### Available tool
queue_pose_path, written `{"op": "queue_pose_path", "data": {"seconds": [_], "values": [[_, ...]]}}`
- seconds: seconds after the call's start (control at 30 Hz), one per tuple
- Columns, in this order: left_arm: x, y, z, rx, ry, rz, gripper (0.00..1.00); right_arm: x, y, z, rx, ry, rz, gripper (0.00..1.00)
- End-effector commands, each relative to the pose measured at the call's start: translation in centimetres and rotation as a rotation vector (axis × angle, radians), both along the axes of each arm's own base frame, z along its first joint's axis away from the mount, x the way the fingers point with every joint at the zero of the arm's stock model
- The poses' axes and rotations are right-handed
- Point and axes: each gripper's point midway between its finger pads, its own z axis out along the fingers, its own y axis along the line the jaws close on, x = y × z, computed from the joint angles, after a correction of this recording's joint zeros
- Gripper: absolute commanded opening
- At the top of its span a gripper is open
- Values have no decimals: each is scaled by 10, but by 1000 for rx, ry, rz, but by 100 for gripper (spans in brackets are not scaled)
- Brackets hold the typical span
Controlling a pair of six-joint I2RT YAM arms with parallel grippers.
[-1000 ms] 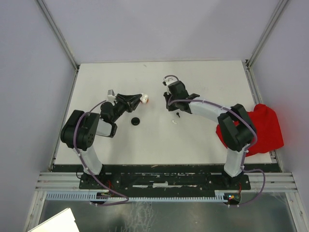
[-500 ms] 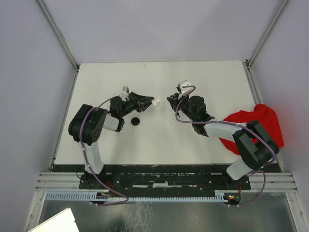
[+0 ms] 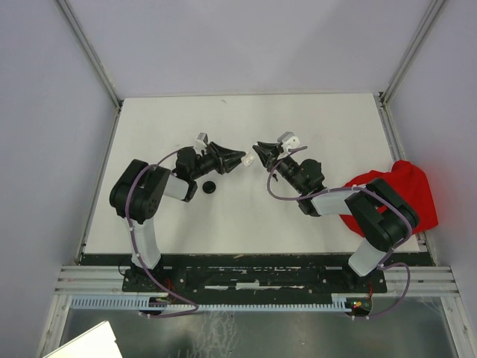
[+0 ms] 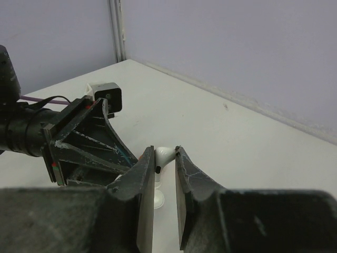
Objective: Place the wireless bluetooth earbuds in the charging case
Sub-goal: Pick up the earbud from the center of the board, then place the earbud in the charging case.
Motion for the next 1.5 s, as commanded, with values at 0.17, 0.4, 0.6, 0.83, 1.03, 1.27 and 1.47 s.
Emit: {"op": "queue_pose_path", "data": {"seconds": [0.17,0.4,0.6,0.83,1.03,1.27,1.47], "values": [[1,-11,23,-47,-90,-40,3,-5,8,9,7,-72,60,1],[-1,-15,31,-69,-97,-51,3,-4,9,-1,-11,-64,60,1],[-2,-15,37,-88,-105,-51,3,-5,10,-9,-28,-52,66,1],[-2,-15,41,-96,-108,-46,3,-6,8,-14,-43,-49,60,1],[-2,-13,42,-104,-105,-38,3,-7,8,-16,-52,-44,64,1],[0,-12,44,-120,-107,-27,3,-8,8,-18,-59,-37,68,1],[3,-11,48,-135,-112,-12,3,-9,8,-21,-69,-23,75,1]]}}
